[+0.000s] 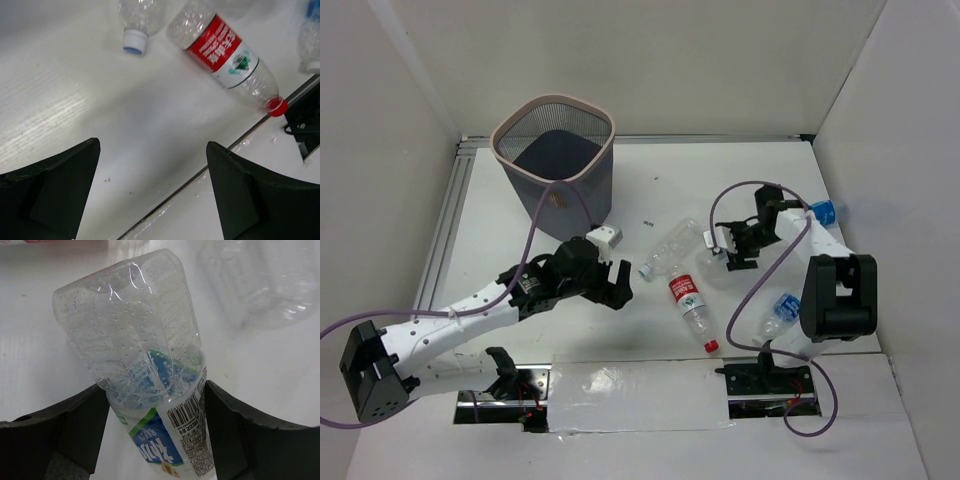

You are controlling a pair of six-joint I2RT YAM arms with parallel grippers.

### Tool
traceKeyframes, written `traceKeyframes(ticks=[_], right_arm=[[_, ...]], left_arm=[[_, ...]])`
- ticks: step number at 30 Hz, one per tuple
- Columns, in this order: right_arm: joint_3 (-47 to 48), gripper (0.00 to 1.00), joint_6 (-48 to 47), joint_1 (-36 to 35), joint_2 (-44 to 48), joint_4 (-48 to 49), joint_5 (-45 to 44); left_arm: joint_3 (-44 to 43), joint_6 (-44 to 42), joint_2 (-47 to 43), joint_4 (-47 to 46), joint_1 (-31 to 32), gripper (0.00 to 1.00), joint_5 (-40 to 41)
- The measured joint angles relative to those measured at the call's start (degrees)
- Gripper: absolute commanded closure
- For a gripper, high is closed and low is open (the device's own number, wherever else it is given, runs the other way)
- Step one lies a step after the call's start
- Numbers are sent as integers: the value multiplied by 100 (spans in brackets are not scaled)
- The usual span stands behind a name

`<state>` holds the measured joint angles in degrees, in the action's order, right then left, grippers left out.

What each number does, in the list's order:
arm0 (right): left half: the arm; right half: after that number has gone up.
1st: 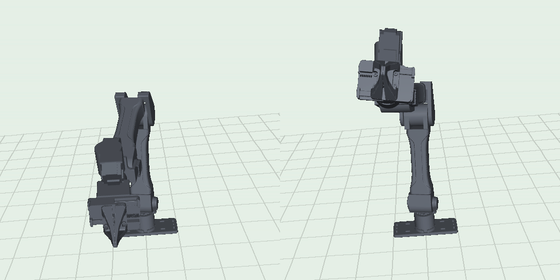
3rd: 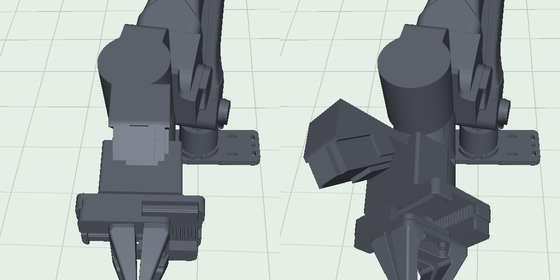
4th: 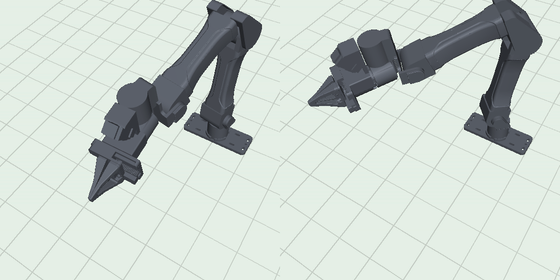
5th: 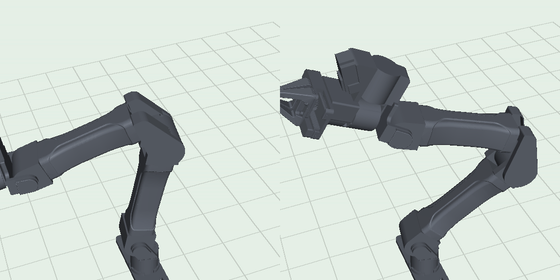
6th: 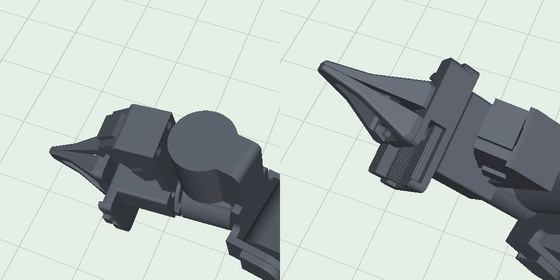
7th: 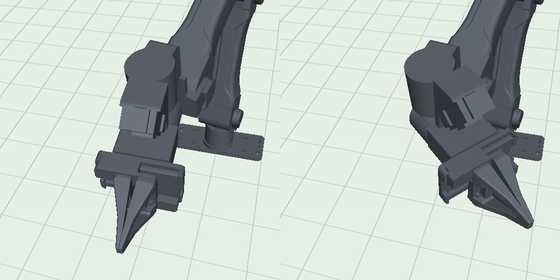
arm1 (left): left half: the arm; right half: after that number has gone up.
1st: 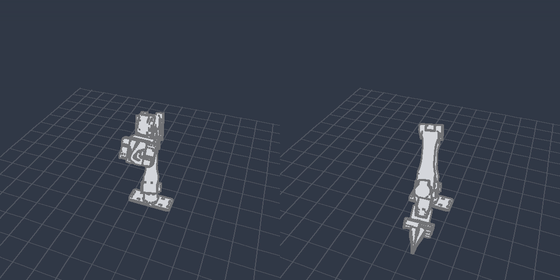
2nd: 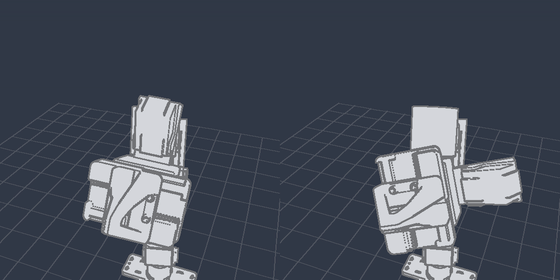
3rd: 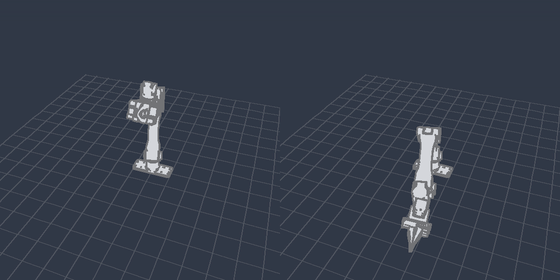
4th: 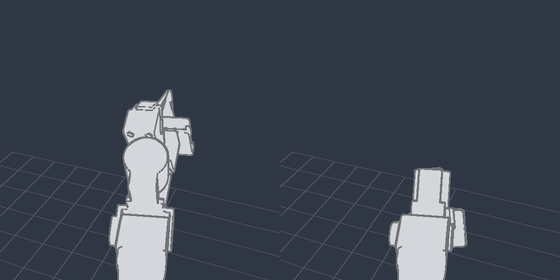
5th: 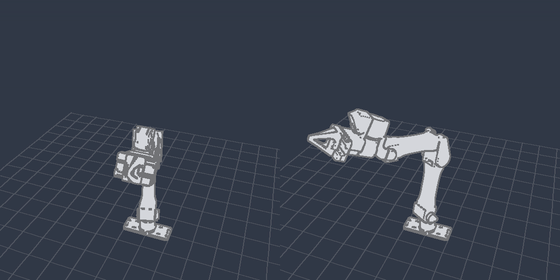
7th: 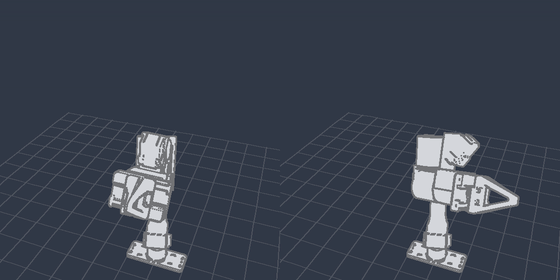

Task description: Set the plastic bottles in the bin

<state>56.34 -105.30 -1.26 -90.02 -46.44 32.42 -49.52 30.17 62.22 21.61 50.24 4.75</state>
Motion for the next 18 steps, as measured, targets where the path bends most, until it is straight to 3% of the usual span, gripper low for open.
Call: traceKeyframes(ticks=[4, 7, 8, 13, 18], right_arm=[[835, 70, 74, 149, 481, -837, 431], [1742, 73, 599, 31, 859, -911, 883], [1980, 78, 1021, -103, 984, -730, 999], [2592, 78, 3338, -1198, 1279, 1340, 1327], [3491, 78, 4745, -2719, 455, 3128, 876]], left_arm=[[411, 127, -44, -35, 122, 0, 2], [682, 181, -129, -111, 195, 0, 4], [748, 197, -151, -140, 225, 0, 2], [935, 308, -175, -424, 341, 0, -17], [940, 317, -87, -662, 503, 0, -20]])
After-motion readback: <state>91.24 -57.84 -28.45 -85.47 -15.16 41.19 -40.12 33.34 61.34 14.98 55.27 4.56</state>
